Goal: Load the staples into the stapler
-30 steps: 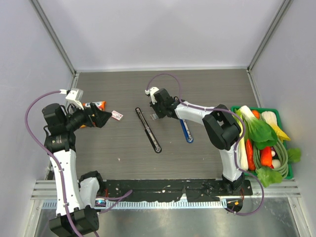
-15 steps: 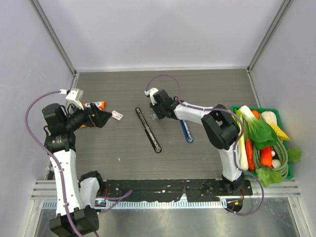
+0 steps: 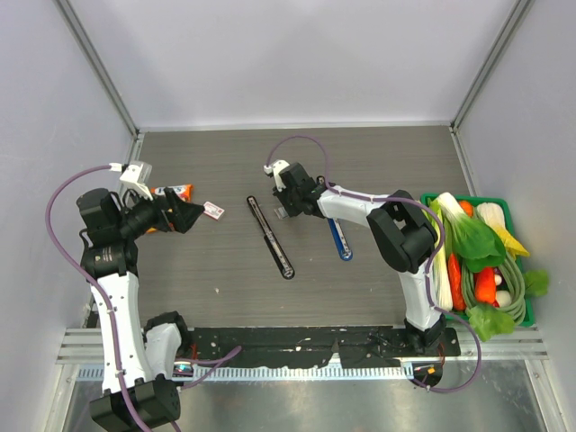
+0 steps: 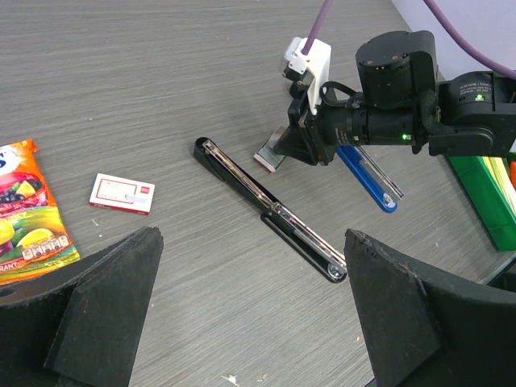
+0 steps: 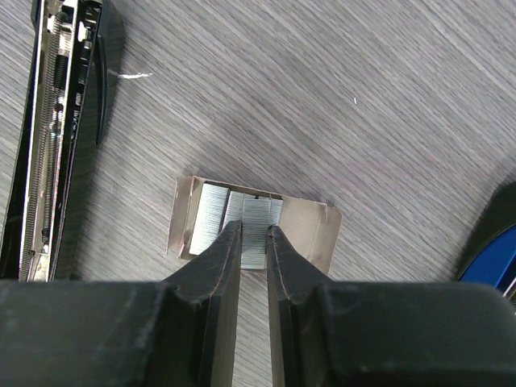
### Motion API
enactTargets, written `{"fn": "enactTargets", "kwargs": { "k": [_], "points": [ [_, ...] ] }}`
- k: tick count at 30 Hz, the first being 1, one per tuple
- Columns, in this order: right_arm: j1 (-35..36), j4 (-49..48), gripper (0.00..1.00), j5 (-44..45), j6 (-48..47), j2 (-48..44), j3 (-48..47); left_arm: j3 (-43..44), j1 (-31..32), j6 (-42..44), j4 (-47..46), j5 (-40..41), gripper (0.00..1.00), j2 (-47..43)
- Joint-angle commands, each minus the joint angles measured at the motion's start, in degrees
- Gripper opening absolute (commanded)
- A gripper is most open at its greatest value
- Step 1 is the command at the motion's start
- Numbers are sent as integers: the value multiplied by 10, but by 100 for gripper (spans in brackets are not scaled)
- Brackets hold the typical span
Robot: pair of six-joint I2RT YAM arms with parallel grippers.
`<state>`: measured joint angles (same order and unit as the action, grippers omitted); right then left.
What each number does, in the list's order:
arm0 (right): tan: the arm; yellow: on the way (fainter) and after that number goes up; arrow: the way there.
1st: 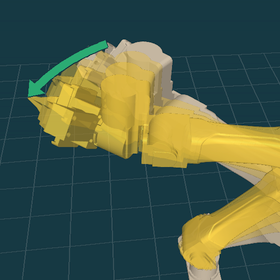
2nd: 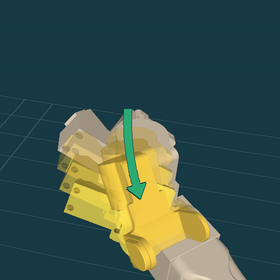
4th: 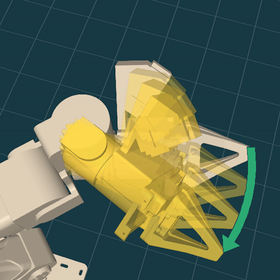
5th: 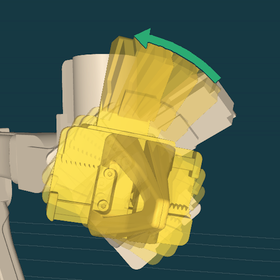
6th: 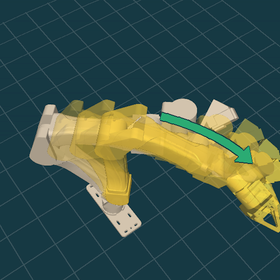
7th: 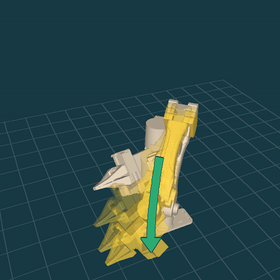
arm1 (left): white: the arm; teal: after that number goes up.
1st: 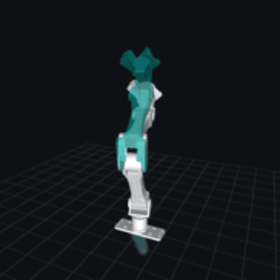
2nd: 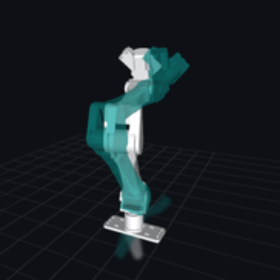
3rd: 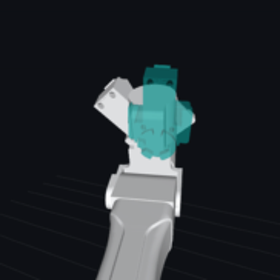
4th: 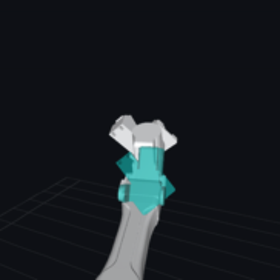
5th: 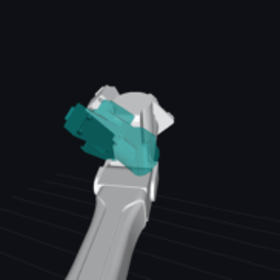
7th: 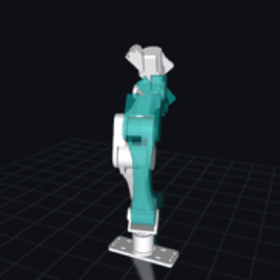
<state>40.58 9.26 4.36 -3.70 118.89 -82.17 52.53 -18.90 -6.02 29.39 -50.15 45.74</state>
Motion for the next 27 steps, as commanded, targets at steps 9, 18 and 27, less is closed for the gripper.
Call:
{"fn": "enactTargets", "kwargs": {
  "k": [9, 18, 27],
  "points": [
    [-3, -13, 15, 14, 8, -9, -10, 0, -5, -7, -21, -12, 100, -5],
    [-3, -6, 14, 58, 8, -4, -15, -1, -6, -7, -21, -12, 100, -6],
    [-3, 0, 14, 55, 7, 3, -18, -1, -8, -7, -21, -13, 100, -6]
  ]
}}
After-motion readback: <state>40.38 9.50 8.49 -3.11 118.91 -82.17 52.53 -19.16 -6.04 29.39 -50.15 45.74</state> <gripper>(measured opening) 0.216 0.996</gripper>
